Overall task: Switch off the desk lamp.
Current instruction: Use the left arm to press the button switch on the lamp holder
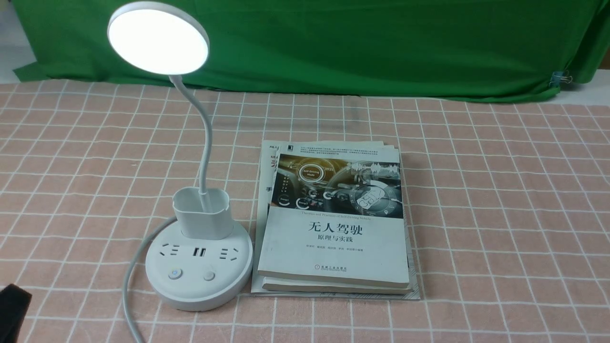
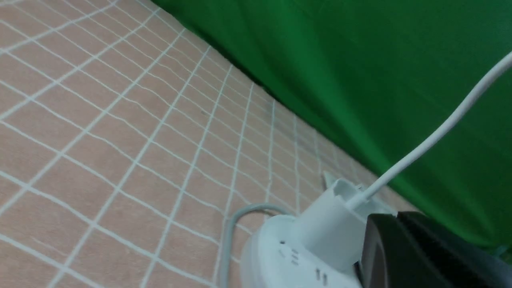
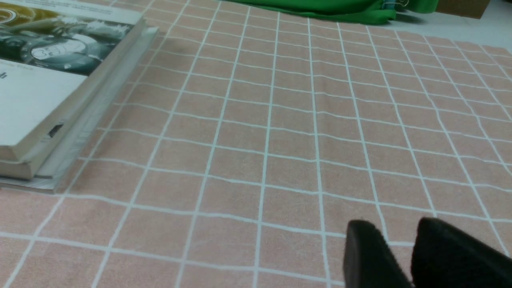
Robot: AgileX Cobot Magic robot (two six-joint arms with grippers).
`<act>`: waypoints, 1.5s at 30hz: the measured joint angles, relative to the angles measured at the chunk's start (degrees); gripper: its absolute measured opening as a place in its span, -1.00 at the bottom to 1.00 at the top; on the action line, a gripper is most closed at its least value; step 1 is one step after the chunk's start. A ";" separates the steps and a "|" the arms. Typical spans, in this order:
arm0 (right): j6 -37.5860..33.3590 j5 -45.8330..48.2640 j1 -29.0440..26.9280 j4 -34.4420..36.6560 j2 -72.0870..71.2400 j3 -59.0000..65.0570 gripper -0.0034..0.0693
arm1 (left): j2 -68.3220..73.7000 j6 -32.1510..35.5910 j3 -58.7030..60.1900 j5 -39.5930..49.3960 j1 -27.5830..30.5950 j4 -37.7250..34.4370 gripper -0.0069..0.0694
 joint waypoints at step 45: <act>0.00 0.00 0.00 0.00 0.00 0.00 -0.25 | 87.55 -2.83 -57.92 44.09 -29.69 32.69 -0.81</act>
